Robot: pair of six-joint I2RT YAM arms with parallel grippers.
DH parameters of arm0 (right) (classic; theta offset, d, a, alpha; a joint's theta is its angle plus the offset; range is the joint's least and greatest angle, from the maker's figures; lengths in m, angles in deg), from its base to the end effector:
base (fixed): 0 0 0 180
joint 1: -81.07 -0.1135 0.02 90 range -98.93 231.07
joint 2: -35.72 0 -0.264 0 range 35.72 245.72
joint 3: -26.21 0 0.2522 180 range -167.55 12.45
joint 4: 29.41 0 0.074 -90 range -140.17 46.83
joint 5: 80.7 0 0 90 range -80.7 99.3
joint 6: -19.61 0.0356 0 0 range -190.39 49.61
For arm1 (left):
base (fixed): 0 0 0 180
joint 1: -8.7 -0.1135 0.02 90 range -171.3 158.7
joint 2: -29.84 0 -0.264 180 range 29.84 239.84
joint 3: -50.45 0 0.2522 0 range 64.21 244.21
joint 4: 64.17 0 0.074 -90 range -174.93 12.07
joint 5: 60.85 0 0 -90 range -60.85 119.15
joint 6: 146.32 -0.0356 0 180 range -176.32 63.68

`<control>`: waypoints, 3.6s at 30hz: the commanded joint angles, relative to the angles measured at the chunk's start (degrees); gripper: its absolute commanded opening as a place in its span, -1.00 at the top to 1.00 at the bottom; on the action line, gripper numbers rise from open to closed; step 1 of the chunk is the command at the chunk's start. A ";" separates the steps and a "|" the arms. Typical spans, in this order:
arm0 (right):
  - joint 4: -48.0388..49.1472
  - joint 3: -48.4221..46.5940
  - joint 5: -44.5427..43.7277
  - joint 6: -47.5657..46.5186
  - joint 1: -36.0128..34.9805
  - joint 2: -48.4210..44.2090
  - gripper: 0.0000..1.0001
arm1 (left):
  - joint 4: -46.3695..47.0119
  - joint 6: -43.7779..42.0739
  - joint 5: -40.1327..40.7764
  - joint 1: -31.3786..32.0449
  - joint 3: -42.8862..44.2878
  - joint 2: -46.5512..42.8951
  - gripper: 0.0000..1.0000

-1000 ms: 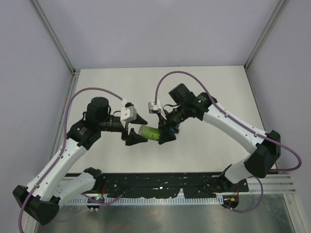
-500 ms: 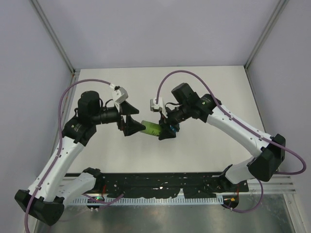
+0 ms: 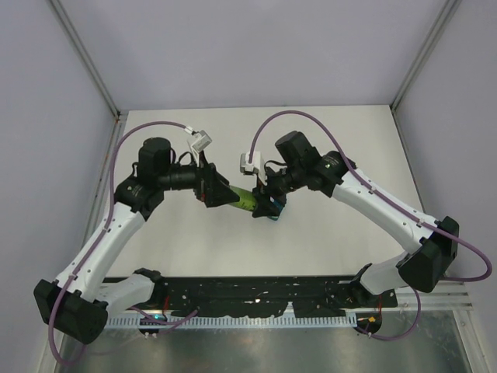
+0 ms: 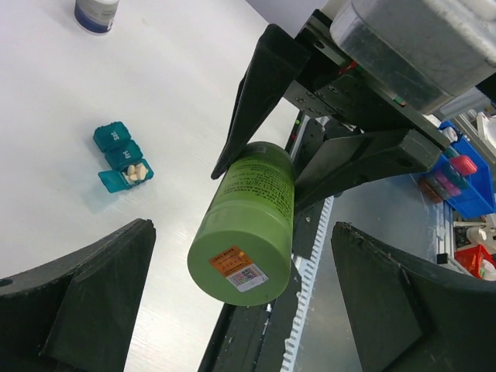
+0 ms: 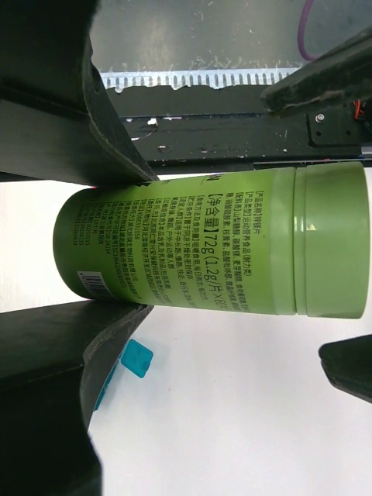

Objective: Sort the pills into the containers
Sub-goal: Screw the lid of the pill bottle onto the pill bottle, then place the pill bottle at the center of the board.

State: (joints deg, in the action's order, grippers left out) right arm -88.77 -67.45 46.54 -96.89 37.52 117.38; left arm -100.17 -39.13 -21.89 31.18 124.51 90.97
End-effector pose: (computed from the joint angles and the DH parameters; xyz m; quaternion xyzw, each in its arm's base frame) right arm 0.2009 0.2207 0.3519 -0.6017 0.6563 0.3452 0.2966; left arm 0.1992 -0.1124 0.3634 0.2721 0.7411 -0.5069 0.3462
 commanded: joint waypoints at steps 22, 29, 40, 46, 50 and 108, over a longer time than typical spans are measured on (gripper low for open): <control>4.21 -0.79 -3.39 1.72 -0.31 -3.71 0.70 | 9.23 4.17 -4.76 3.36 -2.02 6.29 1.00; 5.35 1.32 -7.34 2.42 -0.22 -4.59 -0.50 | 6.33 1.53 -5.03 2.05 -0.71 5.59 1.00; 9.30 7.21 -15.16 2.68 0.92 -7.57 -0.76 | -14.92 -19.71 13.83 -2.88 7.73 8.39 1.00; 13.78 12.83 -20.09 4.35 3.64 -10.47 -0.89 | -17.49 -27.11 32.21 -3.23 10.36 14.80 1.00; 15.72 16.52 -20.36 5.76 8.03 -11.18 -0.93 | -20.29 -29.40 37.59 -3.76 14.40 22.79 1.00; 17.31 20.14 -22.47 4.53 15.34 5.68 -0.90 | -22.15 -34.07 39.02 -3.93 20.23 23.09 -0.99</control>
State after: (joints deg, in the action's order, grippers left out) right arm -71.83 -43.86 24.29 -90.86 52.69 120.90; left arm -124.13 -71.74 21.47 27.45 149.31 119.01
